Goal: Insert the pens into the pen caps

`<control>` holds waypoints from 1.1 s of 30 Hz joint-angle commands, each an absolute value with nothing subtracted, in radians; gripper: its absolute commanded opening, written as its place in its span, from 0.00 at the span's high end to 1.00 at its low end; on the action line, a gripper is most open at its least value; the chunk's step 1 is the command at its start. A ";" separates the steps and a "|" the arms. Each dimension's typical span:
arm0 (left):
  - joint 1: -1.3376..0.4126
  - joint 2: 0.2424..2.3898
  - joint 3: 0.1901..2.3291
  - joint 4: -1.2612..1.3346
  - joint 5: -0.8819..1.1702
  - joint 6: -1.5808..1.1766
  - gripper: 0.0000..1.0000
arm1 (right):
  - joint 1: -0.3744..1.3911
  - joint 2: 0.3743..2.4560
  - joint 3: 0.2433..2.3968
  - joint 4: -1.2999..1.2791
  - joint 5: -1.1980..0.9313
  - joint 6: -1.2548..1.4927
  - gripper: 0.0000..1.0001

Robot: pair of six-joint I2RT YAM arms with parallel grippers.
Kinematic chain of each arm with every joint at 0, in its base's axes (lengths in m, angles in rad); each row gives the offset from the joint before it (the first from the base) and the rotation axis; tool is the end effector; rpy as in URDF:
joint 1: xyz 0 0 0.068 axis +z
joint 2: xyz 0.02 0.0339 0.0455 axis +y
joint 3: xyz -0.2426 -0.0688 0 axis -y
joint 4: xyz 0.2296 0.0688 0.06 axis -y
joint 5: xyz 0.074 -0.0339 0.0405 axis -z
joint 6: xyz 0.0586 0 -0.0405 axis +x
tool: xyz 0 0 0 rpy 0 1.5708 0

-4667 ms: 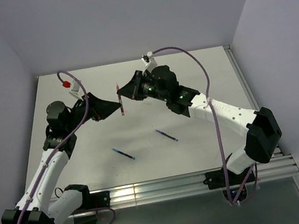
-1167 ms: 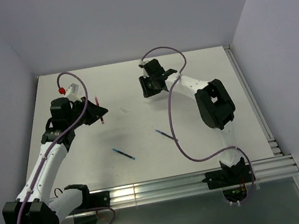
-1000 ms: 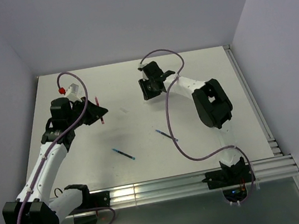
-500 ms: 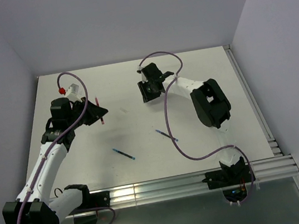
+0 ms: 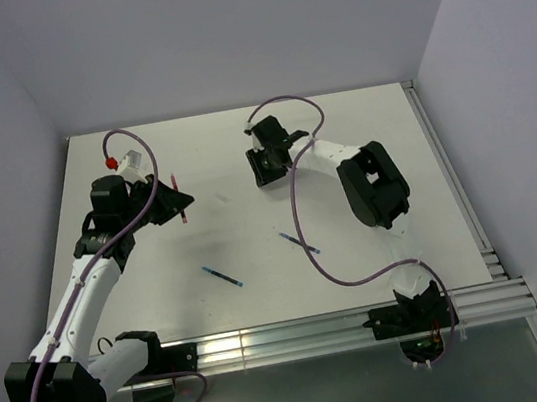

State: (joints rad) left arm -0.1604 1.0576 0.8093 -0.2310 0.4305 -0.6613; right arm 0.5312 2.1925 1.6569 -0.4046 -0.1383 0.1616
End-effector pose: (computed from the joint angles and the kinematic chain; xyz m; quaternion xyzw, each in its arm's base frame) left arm 0.2440 -0.0642 0.2679 -0.0995 0.8364 -0.3699 0.3920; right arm 0.3987 0.2436 0.1385 -0.1953 0.9283 0.1668 0.2687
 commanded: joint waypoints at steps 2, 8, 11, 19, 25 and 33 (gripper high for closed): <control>-0.160 1.055 0.834 -0.210 0.436 -0.637 1.00 | 0.566 2.183 1.703 -0.394 -0.115 0.144 0.59; -0.160 1.055 0.834 -0.212 0.434 -0.637 1.00 | 0.577 2.184 1.700 -0.396 -0.120 0.156 0.60; -0.160 1.055 0.834 -0.210 0.437 -0.637 1.00 | 0.575 2.181 1.697 -0.396 -0.103 0.169 0.60; -0.160 1.054 0.833 -0.213 0.436 -0.637 1.00 | 0.577 2.181 1.715 -0.396 -0.063 0.215 0.62; -0.160 1.052 0.833 -0.212 0.437 -0.637 1.00 | 0.575 2.201 1.746 -0.403 -0.052 0.241 0.65; -0.160 1.052 0.833 -0.213 0.437 -0.637 1.00 | 0.575 2.215 1.753 -0.425 -0.031 0.239 0.66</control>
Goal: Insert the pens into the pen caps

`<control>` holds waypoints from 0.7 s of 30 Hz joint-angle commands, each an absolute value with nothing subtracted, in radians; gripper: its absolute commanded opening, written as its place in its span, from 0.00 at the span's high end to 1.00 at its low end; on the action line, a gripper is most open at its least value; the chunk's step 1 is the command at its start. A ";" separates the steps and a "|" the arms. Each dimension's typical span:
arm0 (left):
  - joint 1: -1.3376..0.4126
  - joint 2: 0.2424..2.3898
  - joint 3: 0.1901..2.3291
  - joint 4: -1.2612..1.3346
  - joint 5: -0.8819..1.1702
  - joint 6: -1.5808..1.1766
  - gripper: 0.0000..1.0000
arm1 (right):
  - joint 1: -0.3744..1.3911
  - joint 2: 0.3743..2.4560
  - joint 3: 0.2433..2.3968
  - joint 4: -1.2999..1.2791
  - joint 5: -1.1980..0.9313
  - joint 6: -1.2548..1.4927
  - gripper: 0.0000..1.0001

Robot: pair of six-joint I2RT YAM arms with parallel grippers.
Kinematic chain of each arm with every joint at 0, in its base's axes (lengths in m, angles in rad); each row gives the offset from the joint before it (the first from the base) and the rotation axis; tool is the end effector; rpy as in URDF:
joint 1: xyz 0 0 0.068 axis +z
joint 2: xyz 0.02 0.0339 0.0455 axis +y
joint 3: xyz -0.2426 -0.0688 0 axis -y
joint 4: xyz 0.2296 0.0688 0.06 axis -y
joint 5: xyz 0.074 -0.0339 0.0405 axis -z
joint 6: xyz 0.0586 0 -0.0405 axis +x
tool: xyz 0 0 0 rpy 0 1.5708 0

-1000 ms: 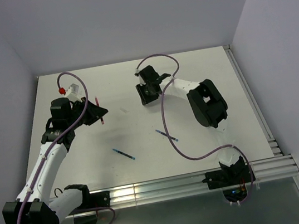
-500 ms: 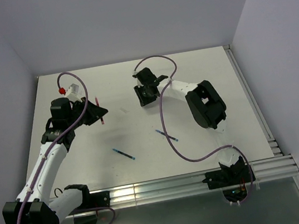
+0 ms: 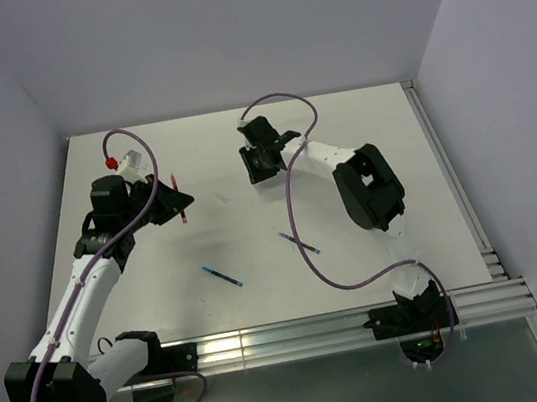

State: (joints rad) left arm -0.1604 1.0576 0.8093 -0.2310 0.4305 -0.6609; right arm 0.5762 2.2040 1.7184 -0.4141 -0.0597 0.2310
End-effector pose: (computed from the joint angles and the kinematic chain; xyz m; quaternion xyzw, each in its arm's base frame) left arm 0.2440 -0.0642 0.2679 -0.0994 0.8365 -0.3698 0.3920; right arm 0.3981 0.2628 0.1512 -0.1718 0.9281 0.1552 0.2916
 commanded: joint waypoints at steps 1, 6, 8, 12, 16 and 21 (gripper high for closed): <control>-0.160 1.052 0.833 -0.210 0.439 -0.637 1.00 | 0.575 2.214 1.750 -0.425 -0.025 0.239 0.66; -0.160 1.054 0.833 -0.210 0.437 -0.637 1.00 | 0.577 2.218 1.746 -0.425 -0.032 0.235 0.67; -0.160 1.054 0.833 -0.210 0.437 -0.638 1.00 | 0.577 2.221 1.744 -0.426 -0.034 0.233 0.67; -0.160 1.055 0.833 -0.210 0.437 -0.638 1.00 | 0.580 2.221 1.738 -0.426 -0.038 0.227 0.67; -0.160 1.058 0.833 -0.209 0.440 -0.637 1.00 | 0.581 2.227 1.738 -0.428 -0.037 0.225 0.67; -0.160 1.060 0.831 -0.210 0.439 -0.637 1.00 | 0.583 2.233 1.736 -0.431 -0.037 0.221 0.67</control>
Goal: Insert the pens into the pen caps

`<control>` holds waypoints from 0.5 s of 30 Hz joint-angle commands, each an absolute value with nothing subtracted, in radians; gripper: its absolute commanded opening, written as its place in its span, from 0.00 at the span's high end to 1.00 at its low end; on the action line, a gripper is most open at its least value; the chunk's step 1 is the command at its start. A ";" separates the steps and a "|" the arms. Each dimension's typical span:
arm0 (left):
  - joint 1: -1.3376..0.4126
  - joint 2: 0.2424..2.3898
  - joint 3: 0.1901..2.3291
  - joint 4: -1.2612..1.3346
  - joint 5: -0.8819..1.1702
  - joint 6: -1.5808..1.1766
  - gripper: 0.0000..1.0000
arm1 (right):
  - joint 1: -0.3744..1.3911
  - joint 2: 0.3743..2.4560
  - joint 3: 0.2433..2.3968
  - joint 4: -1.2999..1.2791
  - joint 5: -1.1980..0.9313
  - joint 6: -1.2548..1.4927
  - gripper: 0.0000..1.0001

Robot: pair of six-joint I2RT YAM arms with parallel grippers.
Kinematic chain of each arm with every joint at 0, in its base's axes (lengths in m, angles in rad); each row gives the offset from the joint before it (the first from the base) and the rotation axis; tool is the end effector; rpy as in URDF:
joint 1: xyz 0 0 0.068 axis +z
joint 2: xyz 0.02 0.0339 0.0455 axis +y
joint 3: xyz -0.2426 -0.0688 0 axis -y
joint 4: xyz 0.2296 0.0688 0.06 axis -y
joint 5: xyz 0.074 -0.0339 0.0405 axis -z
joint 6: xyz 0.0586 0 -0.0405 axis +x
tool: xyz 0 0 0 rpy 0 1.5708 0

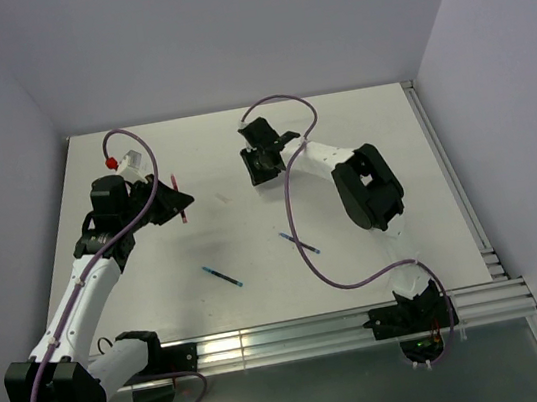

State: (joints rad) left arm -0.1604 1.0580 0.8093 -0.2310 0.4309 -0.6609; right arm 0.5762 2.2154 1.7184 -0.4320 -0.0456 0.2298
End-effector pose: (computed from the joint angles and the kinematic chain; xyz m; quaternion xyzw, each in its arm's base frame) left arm 0.2440 -0.0643 0.2678 -0.0993 0.8365 -0.3699 0.3918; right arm 0.3973 0.2613 0.1445 -0.1706 0.9333 0.1436 0.2816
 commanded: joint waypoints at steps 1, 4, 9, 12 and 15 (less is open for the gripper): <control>-0.160 1.060 0.833 -0.210 0.439 -0.638 1.00 | 0.583 2.235 1.738 -0.433 -0.035 0.221 0.67; -0.160 1.058 0.833 -0.209 0.440 -0.637 1.00 | 0.586 2.243 1.744 -0.439 -0.031 0.219 0.67; -0.160 1.058 0.830 -0.210 0.439 -0.637 1.00 | 0.597 2.263 1.761 -0.451 -0.011 0.216 0.67; -0.160 1.058 0.830 -0.210 0.439 -0.637 1.00 | 0.600 2.273 1.770 -0.460 -0.002 0.212 0.67; -0.160 1.058 0.833 -0.210 0.439 -0.637 1.00 | 0.604 2.279 1.779 -0.471 0.023 0.207 0.67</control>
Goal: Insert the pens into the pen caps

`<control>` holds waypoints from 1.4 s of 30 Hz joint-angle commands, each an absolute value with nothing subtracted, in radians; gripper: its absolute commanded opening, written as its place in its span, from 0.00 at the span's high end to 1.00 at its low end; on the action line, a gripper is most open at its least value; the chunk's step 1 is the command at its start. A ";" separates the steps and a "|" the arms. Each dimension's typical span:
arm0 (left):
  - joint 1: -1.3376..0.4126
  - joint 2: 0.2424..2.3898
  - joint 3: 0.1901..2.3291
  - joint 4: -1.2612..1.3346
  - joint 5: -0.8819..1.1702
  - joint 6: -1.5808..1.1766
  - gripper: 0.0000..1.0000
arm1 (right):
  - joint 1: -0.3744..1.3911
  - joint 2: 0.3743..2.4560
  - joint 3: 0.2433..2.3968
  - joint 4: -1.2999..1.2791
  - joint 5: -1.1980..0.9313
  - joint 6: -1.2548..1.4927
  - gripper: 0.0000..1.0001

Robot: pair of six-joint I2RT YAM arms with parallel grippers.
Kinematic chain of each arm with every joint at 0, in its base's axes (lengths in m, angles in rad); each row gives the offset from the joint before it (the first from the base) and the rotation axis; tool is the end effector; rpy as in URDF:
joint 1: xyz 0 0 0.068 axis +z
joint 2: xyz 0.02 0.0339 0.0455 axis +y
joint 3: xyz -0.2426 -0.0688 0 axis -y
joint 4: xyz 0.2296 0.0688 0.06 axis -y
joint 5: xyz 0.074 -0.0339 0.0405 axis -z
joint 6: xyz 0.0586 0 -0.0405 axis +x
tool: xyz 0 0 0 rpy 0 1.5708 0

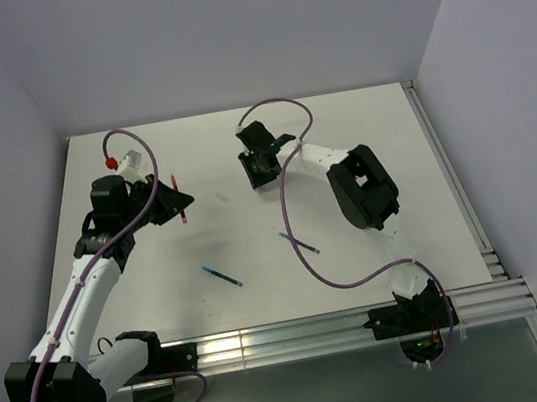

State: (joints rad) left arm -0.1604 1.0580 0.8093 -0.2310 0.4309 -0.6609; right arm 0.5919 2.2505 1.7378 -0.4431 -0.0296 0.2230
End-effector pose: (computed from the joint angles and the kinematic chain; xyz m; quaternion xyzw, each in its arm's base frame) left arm 0.2440 -0.0643 0.2678 -0.0993 0.8365 -0.3699 0.3918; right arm 0.3961 0.2684 0.1336 -0.1792 0.9360 0.1329 0.2723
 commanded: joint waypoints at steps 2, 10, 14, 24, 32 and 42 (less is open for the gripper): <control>-0.160 1.060 0.833 -0.209 0.439 -0.637 1.00 | 0.607 2.284 1.786 -0.480 0.035 0.204 0.67; -0.160 1.063 0.833 -0.209 0.440 -0.638 1.00 | 0.621 2.295 1.792 -0.503 0.066 0.199 0.69; -0.160 1.063 0.830 -0.209 0.439 -0.637 1.00 | 0.633 2.299 1.790 -0.514 0.072 0.198 0.76; -0.160 1.040 0.812 -0.120 0.534 -0.635 1.00 | 0.632 2.108 1.686 -0.465 0.025 0.311 1.00; -0.313 1.038 0.815 0.041 0.644 -0.655 1.00 | 0.585 1.660 1.460 -0.253 -0.106 0.497 1.00; -0.515 1.135 0.942 0.058 0.565 -0.629 1.00 | 0.471 1.338 1.191 -0.003 -0.262 0.725 1.00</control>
